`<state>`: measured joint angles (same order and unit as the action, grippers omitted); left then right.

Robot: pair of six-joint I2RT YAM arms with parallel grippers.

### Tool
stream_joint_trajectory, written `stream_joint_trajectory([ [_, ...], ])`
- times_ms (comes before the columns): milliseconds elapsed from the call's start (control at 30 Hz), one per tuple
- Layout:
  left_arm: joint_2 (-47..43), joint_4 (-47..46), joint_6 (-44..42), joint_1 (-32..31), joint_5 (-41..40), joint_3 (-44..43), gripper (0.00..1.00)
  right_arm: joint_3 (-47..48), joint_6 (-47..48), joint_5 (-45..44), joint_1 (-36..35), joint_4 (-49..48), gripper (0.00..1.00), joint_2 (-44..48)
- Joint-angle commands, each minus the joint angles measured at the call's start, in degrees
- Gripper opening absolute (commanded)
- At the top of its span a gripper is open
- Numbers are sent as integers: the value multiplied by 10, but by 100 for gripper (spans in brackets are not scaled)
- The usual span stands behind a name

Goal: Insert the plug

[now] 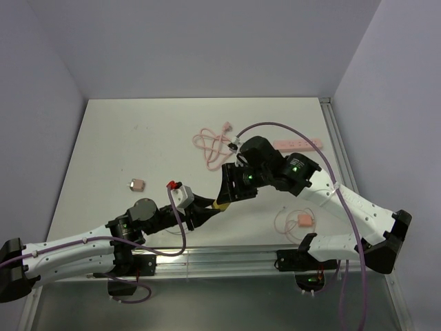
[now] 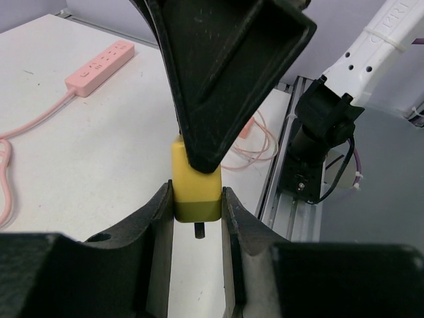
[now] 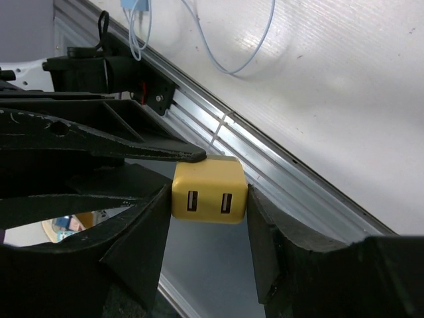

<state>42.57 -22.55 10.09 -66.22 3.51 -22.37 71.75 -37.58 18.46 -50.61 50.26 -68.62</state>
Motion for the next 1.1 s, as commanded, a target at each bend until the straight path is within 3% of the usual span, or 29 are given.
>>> stream_joint_trajectory([
  [0, -8, -7, -22, -5, 17, -26, 1, 34, 24, 49, 15, 31, 55, 1],
  [267, 3, 2, -30, -6, 19, -34, 1, 59, 48, 76, 26, 76, 57, -14],
  [1067, -2, -43, 33, -23, -32, -25, 1, 0, -20, 23, 26, -49, 56, 19],
])
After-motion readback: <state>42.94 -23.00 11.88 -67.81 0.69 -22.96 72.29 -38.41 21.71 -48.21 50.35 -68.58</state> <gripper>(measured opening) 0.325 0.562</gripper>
